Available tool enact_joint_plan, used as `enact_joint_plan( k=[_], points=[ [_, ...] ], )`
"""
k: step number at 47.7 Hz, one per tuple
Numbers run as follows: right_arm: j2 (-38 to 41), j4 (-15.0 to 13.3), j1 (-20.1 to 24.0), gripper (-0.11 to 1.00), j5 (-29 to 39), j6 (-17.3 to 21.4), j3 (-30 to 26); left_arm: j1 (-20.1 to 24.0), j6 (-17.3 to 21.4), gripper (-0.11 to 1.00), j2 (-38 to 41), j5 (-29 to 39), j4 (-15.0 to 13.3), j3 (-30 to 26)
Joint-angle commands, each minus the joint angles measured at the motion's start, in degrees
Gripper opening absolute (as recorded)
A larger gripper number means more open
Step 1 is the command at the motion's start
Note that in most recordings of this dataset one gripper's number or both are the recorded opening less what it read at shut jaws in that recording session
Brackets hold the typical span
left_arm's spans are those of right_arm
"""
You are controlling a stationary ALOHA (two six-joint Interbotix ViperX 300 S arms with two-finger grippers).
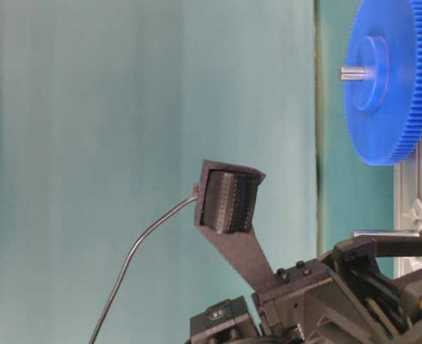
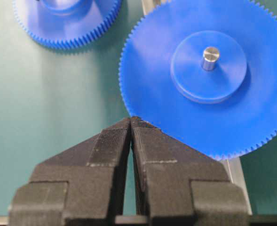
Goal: Insert the small gear onto the shaft.
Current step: 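Lift the gear and carry it over the empty left shaft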
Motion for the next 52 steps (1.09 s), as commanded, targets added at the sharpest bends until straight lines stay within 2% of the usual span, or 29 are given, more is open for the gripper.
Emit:
enact_joint_plan(
  k=[1,26,40,46,52],
  points=[
    [-0.3,0.1,-0.1,0.12,-0.4,0.4,-1.1,0.1,0.4,0.71,-1.8,1.1,0.0,-0.8],
    [0.2,0.0,-0.1,0.12,-3.3,0.4,-0.4,1.1,1.2,0.71,-9.8,3.3,0.3,-2.5],
    [0.5,0.0,0.0,0.12,-3.9,0.4,-0.7,6.5,7.6,0.71,-16.9,8.1,0.3,-2.7],
    [0.5,0.1,-0.1,0.12,-4.0,0.4,-0.7,9.2,11.4,0.71,-18.0,9.1,0.3,-3.5],
    [0.5,0.0,-0.1,0.12,-4.0,0.4,-0.7,11.2,13.5,0.71,-17.8,9.0,0.3,-4.0]
  ],
)
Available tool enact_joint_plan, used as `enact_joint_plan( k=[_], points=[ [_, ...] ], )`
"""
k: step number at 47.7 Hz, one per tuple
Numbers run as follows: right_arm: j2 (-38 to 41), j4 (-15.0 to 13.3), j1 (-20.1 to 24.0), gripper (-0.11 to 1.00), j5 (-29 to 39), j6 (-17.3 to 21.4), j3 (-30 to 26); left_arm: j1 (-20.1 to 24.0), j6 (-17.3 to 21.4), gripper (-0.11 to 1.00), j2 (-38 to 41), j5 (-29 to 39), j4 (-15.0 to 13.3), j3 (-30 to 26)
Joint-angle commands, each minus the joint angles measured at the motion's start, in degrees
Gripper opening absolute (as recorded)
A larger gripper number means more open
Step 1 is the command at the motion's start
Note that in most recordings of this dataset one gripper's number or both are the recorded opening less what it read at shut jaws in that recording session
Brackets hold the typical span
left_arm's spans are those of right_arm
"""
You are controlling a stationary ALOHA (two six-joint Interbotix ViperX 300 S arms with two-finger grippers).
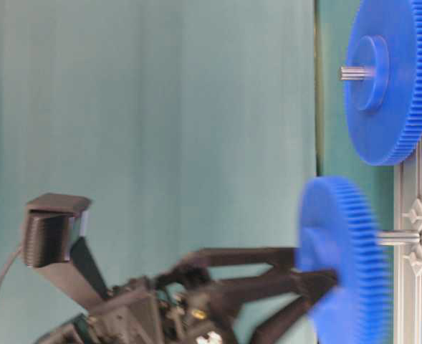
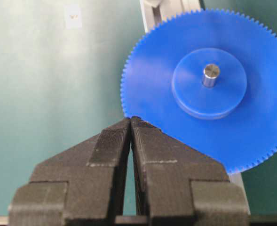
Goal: Insert the small gear onto the shaft.
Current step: 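Lift the gear and carry it over the empty left shaft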
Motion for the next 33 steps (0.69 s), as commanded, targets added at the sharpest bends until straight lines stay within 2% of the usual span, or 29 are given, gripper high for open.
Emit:
enact_joint_plan(
  k=[1,16,33],
  points=[
    [-0.2,0.0,0.0,0.12,-0.5,0.4,-0.8,1.2,1.2,0.71,-1.5,-0.3,0.2,-2.0],
    [-0.2,0.2,0.0,0.12,-1.5,0.4,-0.6,1.9,2.1,0.71,1.4,-0.7,0.2,-2.1],
    [-0.2,0.2,0.1,0.12,-1.5,0.5,-0.8,3.1,2.1,0.71,2.6,-5.3,0.2,-1.4]
  ],
)
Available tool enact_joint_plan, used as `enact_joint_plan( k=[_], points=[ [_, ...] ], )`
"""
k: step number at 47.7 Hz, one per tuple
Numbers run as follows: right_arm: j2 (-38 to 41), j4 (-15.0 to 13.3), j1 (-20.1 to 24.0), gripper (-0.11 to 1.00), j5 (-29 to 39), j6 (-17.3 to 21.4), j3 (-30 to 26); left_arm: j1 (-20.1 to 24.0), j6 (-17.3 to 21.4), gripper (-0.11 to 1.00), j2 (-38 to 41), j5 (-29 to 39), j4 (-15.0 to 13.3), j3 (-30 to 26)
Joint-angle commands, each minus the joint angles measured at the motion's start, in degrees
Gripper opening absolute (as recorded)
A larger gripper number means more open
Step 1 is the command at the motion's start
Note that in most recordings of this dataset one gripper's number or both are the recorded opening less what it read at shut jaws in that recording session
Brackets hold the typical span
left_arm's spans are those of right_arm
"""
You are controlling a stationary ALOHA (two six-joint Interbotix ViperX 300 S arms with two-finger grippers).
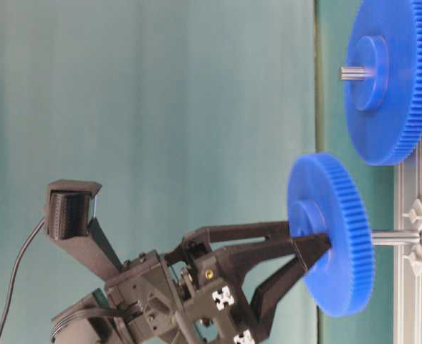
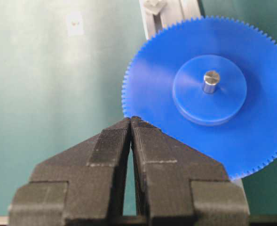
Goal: Insert the small gear onto the shaft.
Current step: 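Lift the gear and carry it over the empty left shaft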
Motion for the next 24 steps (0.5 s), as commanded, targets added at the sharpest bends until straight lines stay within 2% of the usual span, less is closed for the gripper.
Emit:
enact_joint_plan(
  k=[1,16,24],
  points=[
    [-0.2,0.1,0.2,0.12,-0.4,0.5,-0.8,0.4,0.1,0.71,-0.4,-0.8,0.1,-0.8],
    [-0.2,0.1,0.1,0.12,-0.5,0.5,-0.6,0.5,0.2,0.71,2.2,-1.7,0.1,-0.4],
    [-0.2,0.1,0.2,0.12,-0.5,2.7,-0.5,0.6,0.1,0.71,2.7,-1.8,0.1,-1.1]
  ],
)
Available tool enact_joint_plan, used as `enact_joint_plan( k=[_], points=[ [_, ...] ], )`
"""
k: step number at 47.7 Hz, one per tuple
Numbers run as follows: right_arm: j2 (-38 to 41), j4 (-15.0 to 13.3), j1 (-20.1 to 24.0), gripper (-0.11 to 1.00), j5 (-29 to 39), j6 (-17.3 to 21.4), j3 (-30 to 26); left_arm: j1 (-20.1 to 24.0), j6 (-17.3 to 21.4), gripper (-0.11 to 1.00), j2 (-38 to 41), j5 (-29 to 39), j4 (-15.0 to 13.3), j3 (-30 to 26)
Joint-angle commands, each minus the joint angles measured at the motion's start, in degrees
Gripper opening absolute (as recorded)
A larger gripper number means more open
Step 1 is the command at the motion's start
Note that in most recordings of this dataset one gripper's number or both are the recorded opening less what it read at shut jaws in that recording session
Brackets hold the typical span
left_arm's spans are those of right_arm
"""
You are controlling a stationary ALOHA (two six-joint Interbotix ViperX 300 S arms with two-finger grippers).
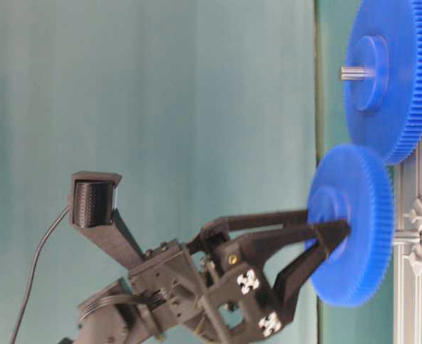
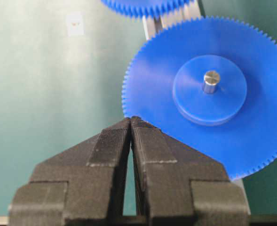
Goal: Insert the small gear onto the shaft.
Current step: 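Lift the gear and carry it over the empty left shaft, then align the gear's hole above the shaft, meshing with the large gear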
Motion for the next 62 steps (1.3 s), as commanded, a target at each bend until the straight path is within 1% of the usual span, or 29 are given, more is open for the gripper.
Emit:
enact_joint_plan(
  k=[1,4,10,19,39,50,62],
  points=[
    [-0.2,0.1,0.2,0.12,-0.5,1.7,-0.5,0.3,0.0,0.71,-0.7,-0.1,0.1,-1.1],
    [-0.2,0.1,0.1,0.12,-0.5,2.4,-0.5,0.3,0.0,0.71,-0.8,-0.1,0.1,-1.0],
    [-0.2,0.1,0.3,0.12,-0.6,2.5,-0.5,0.3,-0.1,0.71,-1.2,0.4,0.1,-0.4],
    [-0.2,0.1,0.3,0.12,-1.0,2.6,-0.4,0.3,-0.1,0.71,-2.6,3.3,0.1,0.1],
    [-0.1,0.1,-0.1,0.12,-1.9,2.7,-0.3,0.3,0.0,0.71,-2.8,1.8,0.1,-0.2],
    [0.9,0.1,-0.1,0.12,-2.7,2.7,-0.4,0.4,0.4,0.71,-3.2,-1.0,0.1,-0.3],
    [2.5,0.1,-0.1,0.12,-4.4,2.7,-0.6,0.4,0.3,0.71,-2.7,-1.1,0.1,-0.3]
  ],
)
